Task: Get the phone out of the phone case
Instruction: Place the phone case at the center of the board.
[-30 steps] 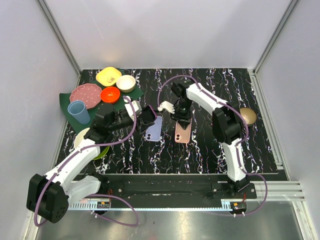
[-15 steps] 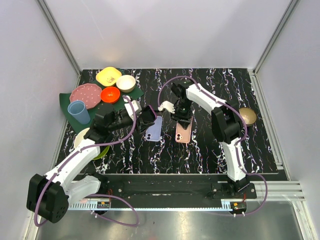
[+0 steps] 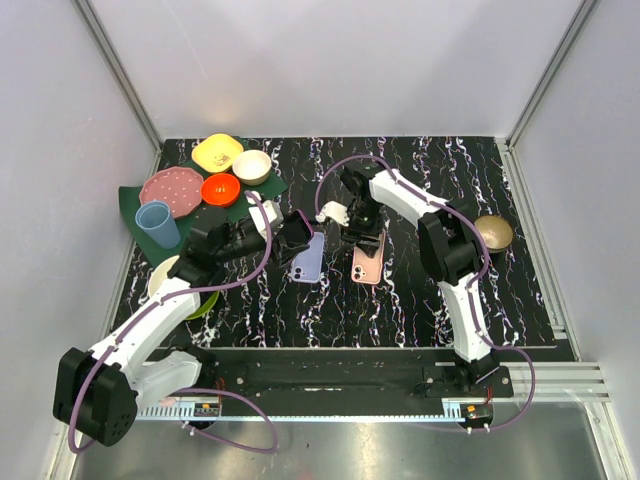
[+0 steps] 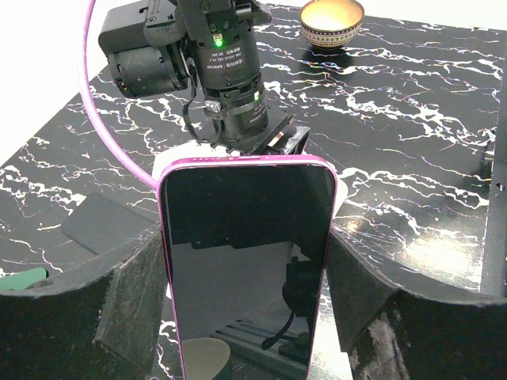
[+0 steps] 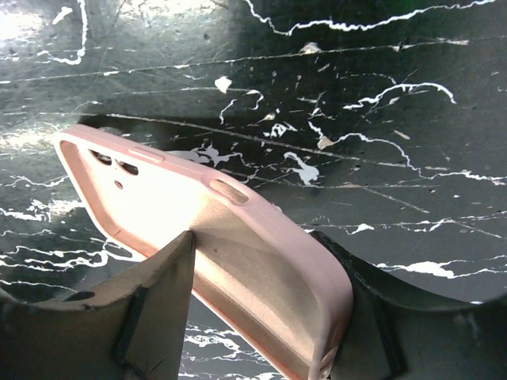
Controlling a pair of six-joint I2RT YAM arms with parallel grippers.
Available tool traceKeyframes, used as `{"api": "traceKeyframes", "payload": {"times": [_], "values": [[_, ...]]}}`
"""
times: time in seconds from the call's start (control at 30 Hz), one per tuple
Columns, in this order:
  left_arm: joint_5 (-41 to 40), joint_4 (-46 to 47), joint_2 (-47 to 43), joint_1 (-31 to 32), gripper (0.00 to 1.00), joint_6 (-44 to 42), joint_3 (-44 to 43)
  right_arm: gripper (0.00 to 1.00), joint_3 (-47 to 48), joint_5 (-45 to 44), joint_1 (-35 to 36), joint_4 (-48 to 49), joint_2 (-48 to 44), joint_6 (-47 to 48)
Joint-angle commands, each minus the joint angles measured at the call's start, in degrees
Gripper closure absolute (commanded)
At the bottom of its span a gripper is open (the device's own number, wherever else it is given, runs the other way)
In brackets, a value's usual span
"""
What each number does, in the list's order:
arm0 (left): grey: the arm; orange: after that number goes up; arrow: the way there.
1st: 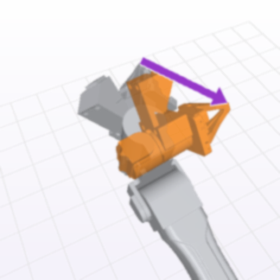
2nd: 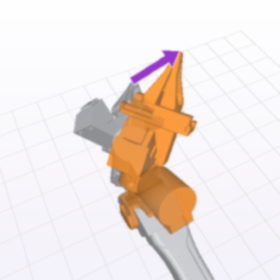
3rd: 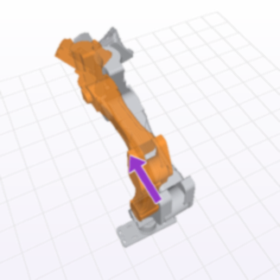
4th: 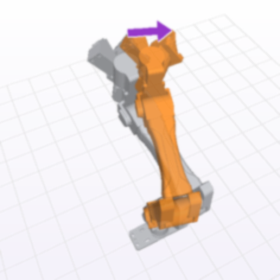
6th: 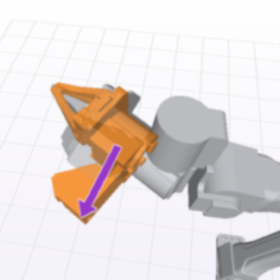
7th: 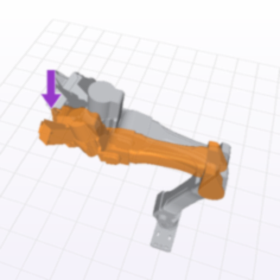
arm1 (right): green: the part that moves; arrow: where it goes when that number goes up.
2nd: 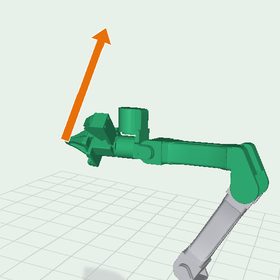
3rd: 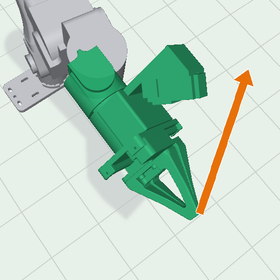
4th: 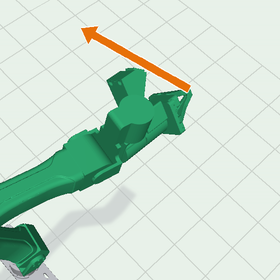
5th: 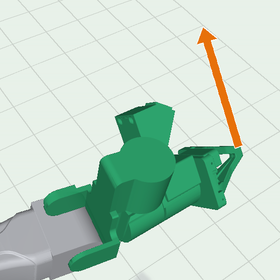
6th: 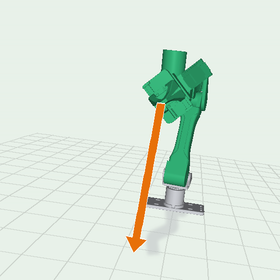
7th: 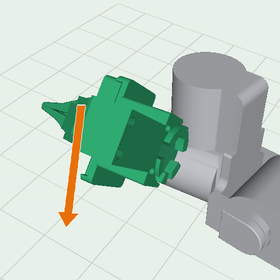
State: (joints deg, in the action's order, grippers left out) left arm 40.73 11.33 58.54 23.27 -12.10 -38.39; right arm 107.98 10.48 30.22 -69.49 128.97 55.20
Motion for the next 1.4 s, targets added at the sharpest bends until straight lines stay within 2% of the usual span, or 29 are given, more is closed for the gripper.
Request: {"api": "traceKeyframes", "payload": {"times": [0.0, 0.23, 0.4, 0.43, 0.6, 0.63, 0.67, 1.07, 1.37], "values": [[1.81, 6.07, -1.41, -0.42, 0.67, 0.14, -0.46, 0.36, 0.03, -7.58, -0.95, 9.37, 1.46, 1.49], [1.98, 6.25, -1.24, -0.42, 0.68, 0.14, -0.54, 0.29, -3.47, -11.61, -0.95, 17.63, -0.12, 0.78], [1.99, 6.25, -1.06, -0.42, 0.68, 0.32, -0.63, 0.26, -4.62, -12.85, -1.04, 20.18, -0.47, 0.61], [1.98, 6.25, -1.06, -0.42, 0.68, 0.32, -0.63, 0.21, -4.89, -13.03, -1.04, 21.49, -0.64, 0.61], [1.99, 6.07, -1.06, -0.41, 0.68, 0.41, -0.72, 0.18, -6.56, -13.03, -1.04, 25.63, -1.96, 0.44], [2.07, 6.07, -1.06, -0.42, 0.68, 0.32, -0.72, 0.12, -6.65, -13.03, -1.04, 26.25, -2.23, 0.35], [2.07, 6.16, -1.06, -0.42, 0.68, 0.32, -0.72, 0.11, -6.91, -13.03, -1.12, 26.60, -2.32, 0.26], [2.25, 6.07, -1.15, -0.42, 0.68, 0.50, -0.81, 0.10, -11.39, -11.62, -0.95, 27.75, -5.83, -0.44], [2.25, 5.98, -1.06, -0.42, 0.68, 0.41, -0.98, 0.10, -22.81, -9.07, -0.60, 28.36, -11.01, -1.59]]}}
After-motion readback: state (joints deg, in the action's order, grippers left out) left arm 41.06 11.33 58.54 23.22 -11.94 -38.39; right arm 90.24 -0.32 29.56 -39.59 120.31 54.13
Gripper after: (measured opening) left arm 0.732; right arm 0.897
